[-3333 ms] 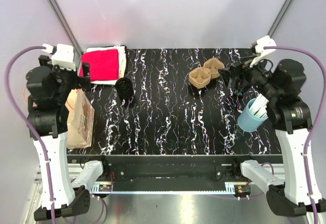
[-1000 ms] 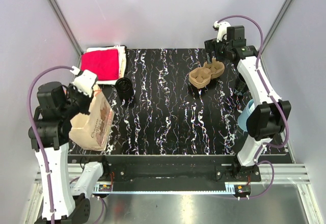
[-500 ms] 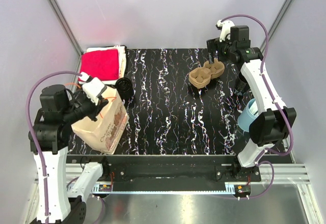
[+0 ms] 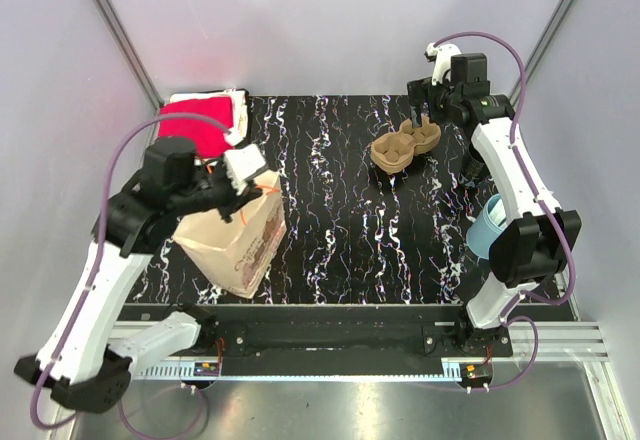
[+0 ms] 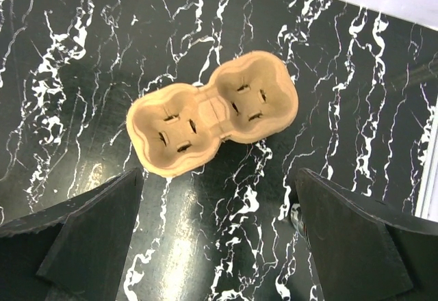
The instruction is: Pack the takeout coffee
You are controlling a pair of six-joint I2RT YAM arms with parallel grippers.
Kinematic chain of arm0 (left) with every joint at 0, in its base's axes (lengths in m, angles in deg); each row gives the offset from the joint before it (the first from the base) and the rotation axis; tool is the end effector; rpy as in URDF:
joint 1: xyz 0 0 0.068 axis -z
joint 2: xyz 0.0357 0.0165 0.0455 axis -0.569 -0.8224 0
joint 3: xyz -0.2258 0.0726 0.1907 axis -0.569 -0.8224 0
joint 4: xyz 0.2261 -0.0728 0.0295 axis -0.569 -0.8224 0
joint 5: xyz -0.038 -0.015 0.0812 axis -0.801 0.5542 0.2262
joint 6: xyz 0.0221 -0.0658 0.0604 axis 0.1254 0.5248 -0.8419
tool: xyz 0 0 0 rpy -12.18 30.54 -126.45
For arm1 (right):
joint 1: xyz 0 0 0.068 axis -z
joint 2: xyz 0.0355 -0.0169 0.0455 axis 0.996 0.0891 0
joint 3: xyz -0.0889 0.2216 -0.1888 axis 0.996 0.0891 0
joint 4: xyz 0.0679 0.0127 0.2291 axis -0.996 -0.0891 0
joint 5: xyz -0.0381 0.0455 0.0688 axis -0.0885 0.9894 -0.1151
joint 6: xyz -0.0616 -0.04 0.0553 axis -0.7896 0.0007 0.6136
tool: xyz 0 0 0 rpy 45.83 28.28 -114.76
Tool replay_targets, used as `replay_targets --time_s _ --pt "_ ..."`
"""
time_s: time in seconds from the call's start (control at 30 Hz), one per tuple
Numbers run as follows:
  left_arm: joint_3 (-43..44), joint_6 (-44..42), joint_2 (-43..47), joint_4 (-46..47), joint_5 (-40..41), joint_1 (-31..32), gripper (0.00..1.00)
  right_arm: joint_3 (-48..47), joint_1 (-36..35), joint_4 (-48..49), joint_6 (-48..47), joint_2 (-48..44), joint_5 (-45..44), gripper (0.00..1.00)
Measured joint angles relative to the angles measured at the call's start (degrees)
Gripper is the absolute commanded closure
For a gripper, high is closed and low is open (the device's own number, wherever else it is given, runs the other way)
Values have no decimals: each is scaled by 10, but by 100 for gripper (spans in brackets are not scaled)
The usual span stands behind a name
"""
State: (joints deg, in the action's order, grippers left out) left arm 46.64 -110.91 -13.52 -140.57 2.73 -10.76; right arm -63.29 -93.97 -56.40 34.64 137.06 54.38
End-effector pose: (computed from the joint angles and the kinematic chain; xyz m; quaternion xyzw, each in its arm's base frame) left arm 0.1171 -0.0937 0.4261 0.4628 0.7150 -0.1972 0.4856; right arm 0.4015 0.0678 0.3914 -0.1609 0.8662 0.0132 0.4729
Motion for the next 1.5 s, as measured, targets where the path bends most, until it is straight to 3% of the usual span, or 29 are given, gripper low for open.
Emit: replay_targets --time_s 0.4,0.77,0.87,0.9,1.0,1.1,1.5 --pt "90 -1 -116 73 107 135 100 11 19 4 6 0 -24 0" --pt "75 -11 -173 119 181 272 92 11 51 -1 -2 22 -7 0" --pt "72 -11 -176 119 187 278 78 11 52 -3 -5 30 1 0" --pt "72 -10 -175 118 187 279 60 11 53 -7 -8 31 2 0" --pt "72 -12 -173 116 185 280 20 9 53 -14 -12 31 12 0" --pt "72 -17 -170 112 180 282 1 -7 53 -26 -17 40 22 0" --pt "120 -12 -117 92 193 263 1 -145 54 -91 -56 150 61 10"
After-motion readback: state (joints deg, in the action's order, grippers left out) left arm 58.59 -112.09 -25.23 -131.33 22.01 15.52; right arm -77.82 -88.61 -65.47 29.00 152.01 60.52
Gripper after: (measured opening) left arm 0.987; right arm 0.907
